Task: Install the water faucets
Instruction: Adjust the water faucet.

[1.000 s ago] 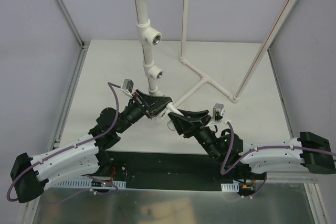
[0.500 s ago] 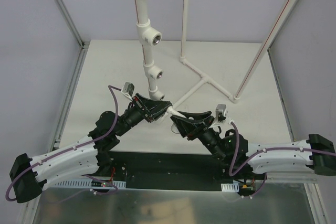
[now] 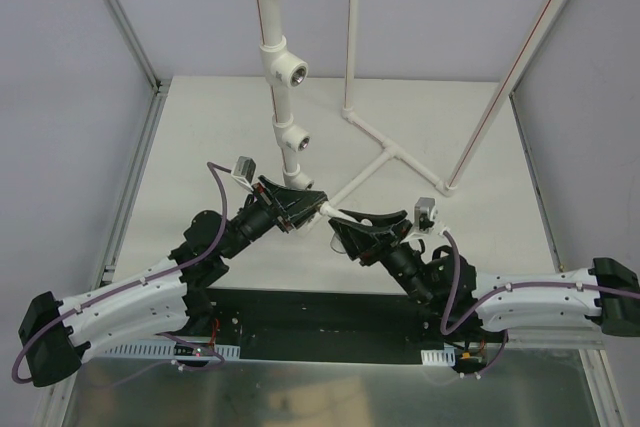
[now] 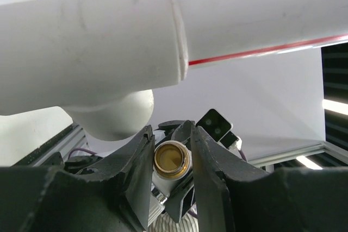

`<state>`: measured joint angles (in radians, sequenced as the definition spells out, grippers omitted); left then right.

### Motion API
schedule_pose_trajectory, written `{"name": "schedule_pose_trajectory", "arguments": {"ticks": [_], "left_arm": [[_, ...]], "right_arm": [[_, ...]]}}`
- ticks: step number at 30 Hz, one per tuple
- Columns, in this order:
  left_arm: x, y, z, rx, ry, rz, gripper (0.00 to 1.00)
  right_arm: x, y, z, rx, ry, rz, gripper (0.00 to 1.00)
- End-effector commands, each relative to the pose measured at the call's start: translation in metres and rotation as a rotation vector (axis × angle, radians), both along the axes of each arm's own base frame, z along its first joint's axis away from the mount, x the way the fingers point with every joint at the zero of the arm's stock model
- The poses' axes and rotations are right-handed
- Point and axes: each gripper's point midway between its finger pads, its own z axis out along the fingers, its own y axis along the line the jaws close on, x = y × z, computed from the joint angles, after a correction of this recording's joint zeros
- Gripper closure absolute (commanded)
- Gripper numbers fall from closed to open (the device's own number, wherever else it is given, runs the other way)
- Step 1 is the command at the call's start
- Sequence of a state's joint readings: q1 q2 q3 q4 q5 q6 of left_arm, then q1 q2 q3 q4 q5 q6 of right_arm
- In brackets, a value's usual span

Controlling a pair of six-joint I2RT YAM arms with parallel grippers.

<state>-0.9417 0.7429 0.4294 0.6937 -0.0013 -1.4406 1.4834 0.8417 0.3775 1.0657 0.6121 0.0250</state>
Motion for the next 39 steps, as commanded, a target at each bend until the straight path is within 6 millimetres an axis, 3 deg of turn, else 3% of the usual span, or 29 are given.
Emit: {"name": "schedule_pose_trajectory", "arguments": {"ticks": [1,8,14,16,17,18,20,22,29,35,37,39], "left_arm": [[0.0,0.0,0.014,-0.019,-0.038,0.005,0.66],[-0.003,-0.005,0.017,-0.016,-0.041,-0.026,0.65],[-0.002,-0.006,0.017,-0.013,-0.04,-0.027,0.7],[-0.003,-0.007,0.016,-0.011,-0.037,-0.029,0.79],[-0.003,-0.007,0.017,-0.013,-0.04,-0.032,0.91],[-0.003,-0.008,0.017,-0.01,-0.039,-0.031,1.0],[-0.004,-0.009,0.017,-0.01,-0.042,-0.032,1.0],[-0.003,-0.007,0.019,-0.015,-0.042,-0.023,1.0],[-0.003,-0.004,0.021,-0.028,-0.048,-0.014,1.0],[0.002,-0.001,0.024,-0.048,-0.046,0.017,1.0],[0.001,0.0,0.024,-0.054,-0.046,0.018,1.0],[0.001,0.001,0.023,-0.057,-0.044,0.024,1.0]], "right_arm": [[-0.003,0.006,0.019,0.052,0.006,0.031,1.0],[0.002,0.013,0.012,0.019,0.016,-0.003,1.0],[0.004,0.019,0.01,-0.004,0.007,-0.015,1.0],[0.005,0.021,0.009,-0.013,0.004,-0.019,1.0],[0.005,0.022,0.009,-0.018,0.002,-0.02,1.0],[0.005,0.023,0.008,-0.023,0.003,-0.018,0.96],[0.005,0.024,0.005,-0.041,-0.011,-0.021,0.77],[0.004,0.025,0.004,-0.023,0.007,-0.007,0.66],[0.002,0.025,0.005,0.032,0.021,0.011,0.53],[0.003,0.029,0.004,0.059,0.029,0.008,0.57],[0.003,0.031,0.002,0.054,0.031,0.009,0.66],[0.003,0.032,0.001,0.052,0.034,0.008,0.88]]}}
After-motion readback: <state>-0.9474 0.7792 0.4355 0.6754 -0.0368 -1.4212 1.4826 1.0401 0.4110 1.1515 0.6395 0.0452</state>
